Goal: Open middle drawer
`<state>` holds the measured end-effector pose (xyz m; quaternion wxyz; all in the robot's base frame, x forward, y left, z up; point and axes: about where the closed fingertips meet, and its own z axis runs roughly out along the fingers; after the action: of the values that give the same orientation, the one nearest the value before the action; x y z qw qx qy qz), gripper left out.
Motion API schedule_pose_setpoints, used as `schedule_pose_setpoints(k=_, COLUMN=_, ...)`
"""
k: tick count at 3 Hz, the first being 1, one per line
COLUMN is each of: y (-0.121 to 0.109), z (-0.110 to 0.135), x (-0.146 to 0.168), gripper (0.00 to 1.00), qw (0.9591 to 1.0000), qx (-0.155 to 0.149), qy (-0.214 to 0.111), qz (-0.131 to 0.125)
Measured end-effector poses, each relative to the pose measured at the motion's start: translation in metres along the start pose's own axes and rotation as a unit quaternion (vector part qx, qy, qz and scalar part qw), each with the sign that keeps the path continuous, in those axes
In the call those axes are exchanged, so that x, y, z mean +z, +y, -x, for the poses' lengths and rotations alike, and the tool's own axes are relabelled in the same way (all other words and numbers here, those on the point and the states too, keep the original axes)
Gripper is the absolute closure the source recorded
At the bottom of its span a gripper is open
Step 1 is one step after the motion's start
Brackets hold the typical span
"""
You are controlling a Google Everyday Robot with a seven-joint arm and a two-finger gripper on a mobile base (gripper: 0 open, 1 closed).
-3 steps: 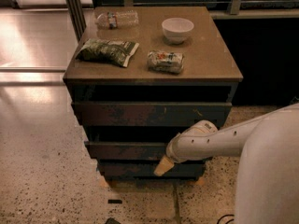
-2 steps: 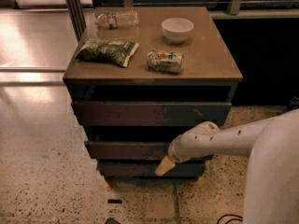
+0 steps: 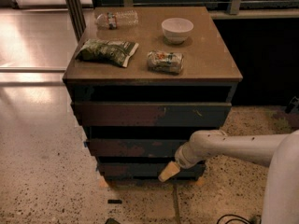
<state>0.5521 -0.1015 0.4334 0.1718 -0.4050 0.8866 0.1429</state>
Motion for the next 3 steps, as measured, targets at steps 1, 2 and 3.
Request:
schedule_pose_setpoints(k=1, y=0.000, z=0.000, x=0.000, gripper=0.00, qw=1.0000, qx=0.000, qy=0.000, qz=0.000)
schedule_pose_setpoints(k=2, y=0.007, z=0.020, x=-0.012, gripper=0.00, qw=0.9993, qx=-0.028, qy=-0.011, qz=-0.020)
schedule_pose_setpoints(k=3, y=0.010, z=0.053, x=-0.030, gripper=0.00, qw=0.9963, qx=-0.066, qy=-0.026, qz=-0.049)
